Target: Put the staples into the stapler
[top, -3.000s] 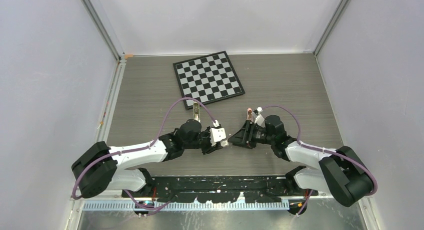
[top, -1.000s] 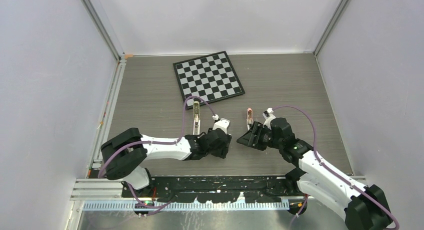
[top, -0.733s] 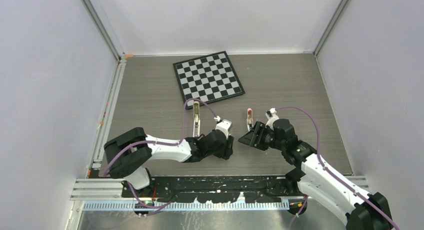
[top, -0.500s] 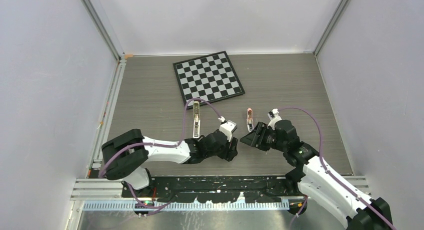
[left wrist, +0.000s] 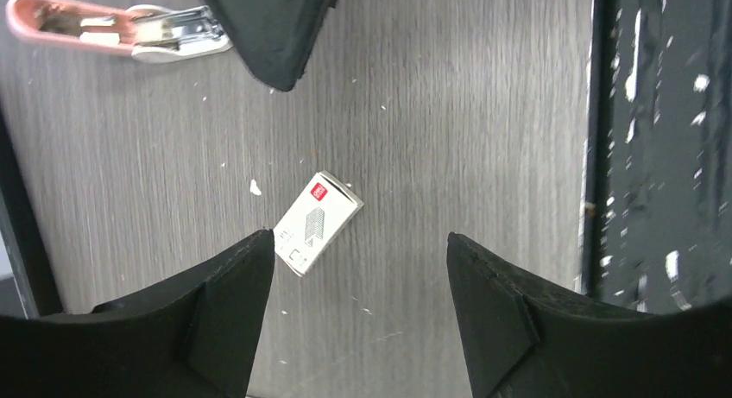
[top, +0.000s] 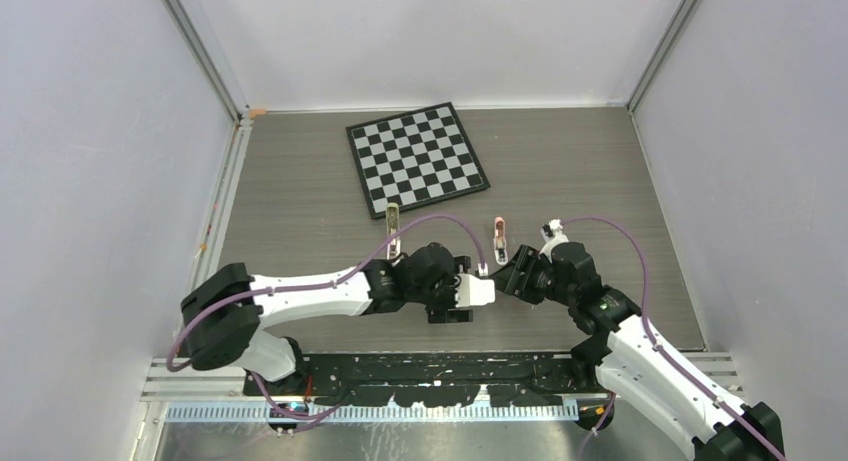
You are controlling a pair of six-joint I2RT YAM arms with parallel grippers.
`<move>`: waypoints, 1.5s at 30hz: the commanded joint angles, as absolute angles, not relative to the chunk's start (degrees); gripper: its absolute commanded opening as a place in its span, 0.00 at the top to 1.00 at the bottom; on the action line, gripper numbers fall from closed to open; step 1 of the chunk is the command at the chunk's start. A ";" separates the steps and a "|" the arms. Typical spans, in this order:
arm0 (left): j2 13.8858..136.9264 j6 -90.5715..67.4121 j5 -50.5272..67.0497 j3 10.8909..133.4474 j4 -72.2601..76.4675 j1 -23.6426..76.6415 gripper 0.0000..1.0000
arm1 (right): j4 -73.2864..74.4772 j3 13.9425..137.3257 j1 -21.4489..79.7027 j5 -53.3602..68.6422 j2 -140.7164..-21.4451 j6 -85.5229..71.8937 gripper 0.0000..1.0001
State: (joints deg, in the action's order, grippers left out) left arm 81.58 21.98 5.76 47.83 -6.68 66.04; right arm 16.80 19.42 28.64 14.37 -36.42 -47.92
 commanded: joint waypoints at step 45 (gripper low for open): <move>104.37 45.52 26.81 62.83 -17.29 52.58 0.64 | 14.96 19.99 26.74 12.66 -41.22 -46.58 0.40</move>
State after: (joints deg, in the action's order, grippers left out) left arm 103.88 46.41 25.30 61.82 -16.62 53.41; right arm 17.91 19.40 27.14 12.71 -40.21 -47.40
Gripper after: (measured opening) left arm 0.402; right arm 0.595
